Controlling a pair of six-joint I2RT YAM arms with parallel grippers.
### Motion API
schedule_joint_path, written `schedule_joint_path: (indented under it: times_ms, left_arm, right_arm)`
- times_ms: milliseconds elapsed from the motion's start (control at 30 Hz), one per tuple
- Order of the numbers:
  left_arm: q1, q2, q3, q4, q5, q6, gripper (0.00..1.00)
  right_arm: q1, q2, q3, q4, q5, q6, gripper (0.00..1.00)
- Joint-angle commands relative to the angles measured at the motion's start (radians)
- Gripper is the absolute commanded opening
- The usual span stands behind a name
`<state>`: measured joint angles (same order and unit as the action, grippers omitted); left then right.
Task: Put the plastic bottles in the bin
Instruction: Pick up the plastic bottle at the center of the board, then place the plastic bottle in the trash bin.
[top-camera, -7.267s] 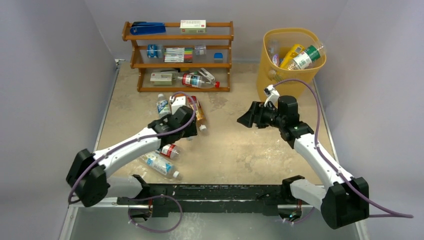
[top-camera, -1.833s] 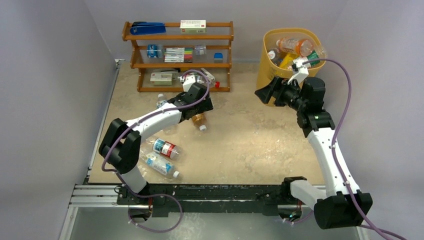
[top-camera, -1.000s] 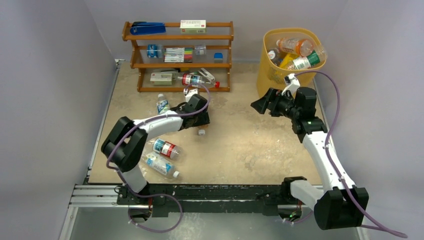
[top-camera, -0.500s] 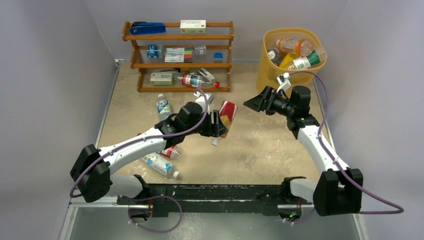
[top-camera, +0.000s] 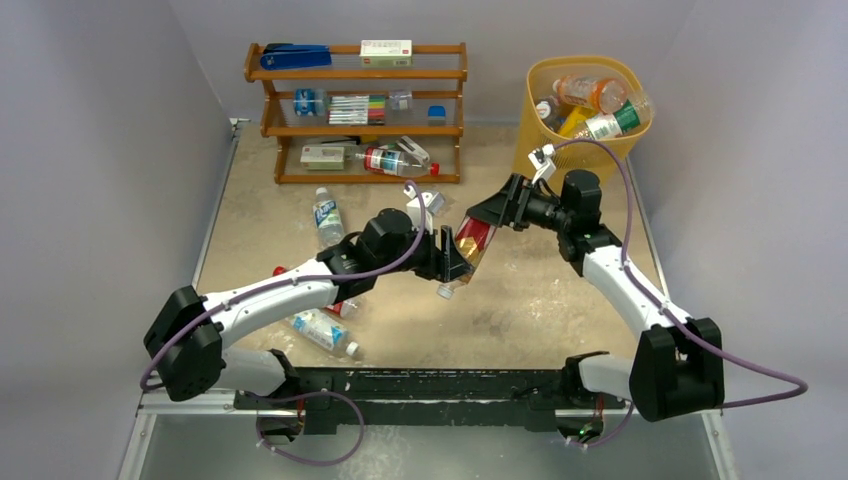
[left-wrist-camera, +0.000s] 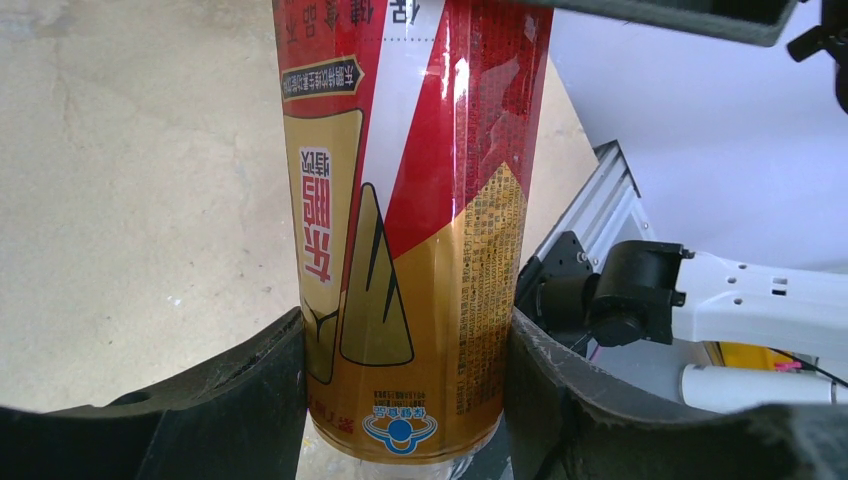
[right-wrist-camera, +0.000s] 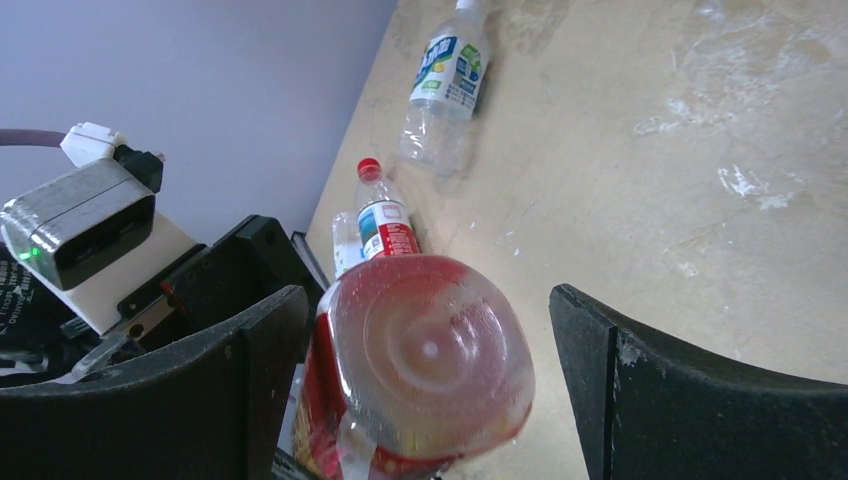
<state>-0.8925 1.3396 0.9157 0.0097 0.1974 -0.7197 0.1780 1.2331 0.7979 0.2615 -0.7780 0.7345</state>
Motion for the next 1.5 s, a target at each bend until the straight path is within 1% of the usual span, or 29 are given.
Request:
schedule_joint_path:
  times_ms: [0,100,133,167,233,333,400,433,467,567,633,833,1000,1067,1200,1300,1467]
  left_arm:
    - [-0.010,-0.001,0.003,0.110,0.026,-0.014,0.53]
    - [-0.013,0.005,0.005,0.117,0.018,-0.015,0.53]
    - [-0.012,0.008,0.005,0.118,0.016,-0.015,0.53]
    - [-0.013,0.011,0.007,0.118,0.007,-0.016,0.53]
    - [-0.013,0.013,0.009,0.116,-0.013,-0.018,0.54]
    - [-0.013,0.013,0.027,0.094,-0.056,-0.018,0.55]
    - [-0.013,0.004,0.047,0.069,-0.080,-0.010,0.59]
    - [-0.012,-0.005,0.053,0.053,-0.100,-0.004,0.64]
    - [-0.013,-0.022,0.057,0.035,-0.125,-0.001,0.70]
    - [-0.012,-0.079,0.070,-0.015,-0.193,0.012,0.74]
    - [-0.010,-0.120,0.088,-0.068,-0.233,0.025,0.77]
    - [-0.010,-0.253,0.125,-0.202,-0.343,0.039,0.79]
    - [-0.011,-0.323,0.133,-0.273,-0.403,0.044,0.81]
    - [-0.011,-0.340,0.125,-0.284,-0.409,0.045,0.81]
    - [-0.011,-0.364,0.097,-0.296,-0.421,0.042,0.82]
    - [-0.010,-0.374,0.081,-0.309,-0.426,0.043,0.82]
    - [-0.009,-0.394,0.065,-0.331,-0.434,0.048,0.83]
  right_arm:
    - [0.026,-0.001,-0.010,0.067,-0.021,0.022,0.94]
    - [0.040,-0.008,-0.027,0.094,-0.028,0.035,0.89]
    - [0.044,-0.009,-0.031,0.103,-0.031,0.039,0.85]
    - [0.050,-0.008,-0.033,0.107,-0.036,0.040,0.78]
    - [0.061,-0.009,-0.034,0.110,-0.041,0.042,0.68]
    - [0.064,-0.020,-0.031,0.106,-0.027,0.044,0.58]
    - [0.065,-0.028,-0.004,0.069,-0.005,0.026,0.54]
    - [0.064,-0.031,0.018,0.036,0.004,0.012,0.53]
    - [0.064,-0.033,0.039,0.007,0.010,-0.003,0.52]
    - [0.063,-0.037,0.105,-0.026,0.042,-0.006,0.52]
    - [0.057,-0.026,0.181,-0.089,0.086,-0.044,0.52]
    - [-0.015,0.062,0.485,-0.282,0.163,-0.161,0.51]
    - [-0.156,0.163,0.791,-0.422,0.217,-0.234,0.51]
    - [-0.188,0.202,0.949,-0.460,0.293,-0.270,0.51]
    - [-0.212,0.273,1.151,-0.469,0.506,-0.337,0.52]
    - [-0.213,0.336,1.243,-0.446,0.635,-0.365,0.52]
    - [-0.213,0.430,1.314,-0.410,0.791,-0.404,0.52]
